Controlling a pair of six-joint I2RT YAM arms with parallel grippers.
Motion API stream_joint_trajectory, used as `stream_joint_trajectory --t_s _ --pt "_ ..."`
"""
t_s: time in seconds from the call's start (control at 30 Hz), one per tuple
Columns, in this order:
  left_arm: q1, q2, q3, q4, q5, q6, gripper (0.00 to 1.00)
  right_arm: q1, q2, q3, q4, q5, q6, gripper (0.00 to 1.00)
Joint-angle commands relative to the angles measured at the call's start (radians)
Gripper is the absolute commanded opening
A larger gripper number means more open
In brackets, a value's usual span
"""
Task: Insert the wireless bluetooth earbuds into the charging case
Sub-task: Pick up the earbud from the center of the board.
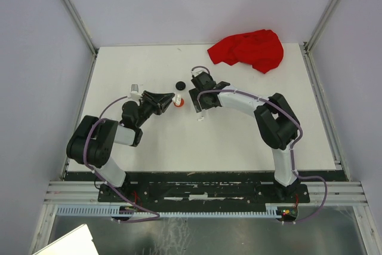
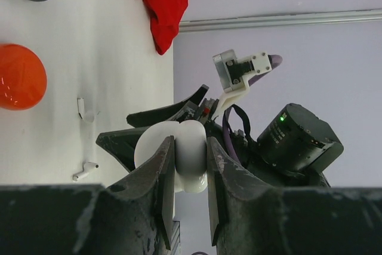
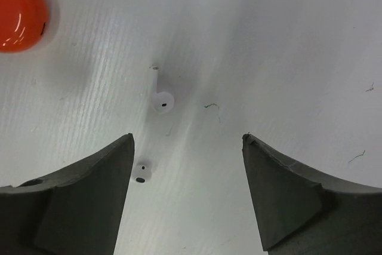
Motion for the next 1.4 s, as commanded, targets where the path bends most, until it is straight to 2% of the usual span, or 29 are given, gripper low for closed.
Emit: stream_joint_trajectory --t_s 0.0,0.73,1.1,1.37 --pt "0.011 -0.022 -0.004 0.075 0.021 -0.027 0.03 0.002 0.038 0.073 -0.021 0.062 -0.034 0.81" --pt "0.025 -0.013 0.002 0.081 0.033 -0.033 0.03 -0.019 0.145 0.156 -0.073 0.113 -0.06 0.81" --pt "0.025 0.001 0.004 0.084 0.033 -0.034 0.03 -0.06 0.158 0.151 -0.036 0.09 -0.075 0.81" --pt "0.028 0.019 0.012 0.085 0.034 -0.033 0.03 -0.077 0.193 0.205 -0.036 0.063 -0.093 0.81"
